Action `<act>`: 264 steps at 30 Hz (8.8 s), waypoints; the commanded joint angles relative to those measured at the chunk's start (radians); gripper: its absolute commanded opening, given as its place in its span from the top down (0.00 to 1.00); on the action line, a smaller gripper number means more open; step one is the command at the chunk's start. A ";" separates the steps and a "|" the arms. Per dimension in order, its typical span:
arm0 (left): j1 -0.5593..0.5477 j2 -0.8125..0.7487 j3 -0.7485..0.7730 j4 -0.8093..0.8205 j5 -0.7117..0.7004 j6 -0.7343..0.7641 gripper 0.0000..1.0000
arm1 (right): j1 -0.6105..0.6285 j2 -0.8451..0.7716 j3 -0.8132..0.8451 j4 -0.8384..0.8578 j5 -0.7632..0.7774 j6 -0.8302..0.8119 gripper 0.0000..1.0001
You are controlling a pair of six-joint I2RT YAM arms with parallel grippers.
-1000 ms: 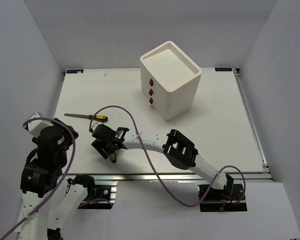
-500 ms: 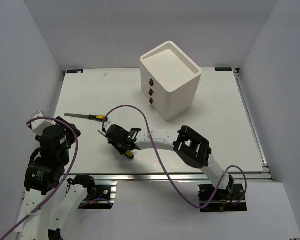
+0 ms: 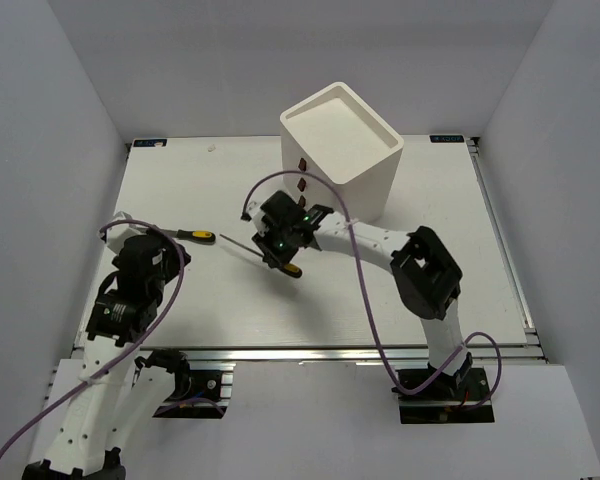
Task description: Sort the tools into containers
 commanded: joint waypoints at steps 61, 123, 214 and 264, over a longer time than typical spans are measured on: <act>0.333 1.054 0.285 0.258 0.380 -0.322 0.21 | -0.557 -0.256 0.375 0.025 0.058 -0.683 0.26; -0.205 0.952 0.698 0.540 0.593 -0.353 1.00 | -0.761 -0.662 -0.067 0.436 -0.088 -0.205 0.84; -0.233 1.109 0.666 1.266 0.535 -0.644 1.00 | -0.920 -0.820 -0.312 0.427 -0.409 -0.118 0.24; -0.402 1.281 1.226 0.458 0.243 -0.266 0.02 | -0.954 -0.866 -0.411 0.467 -0.574 -0.052 0.11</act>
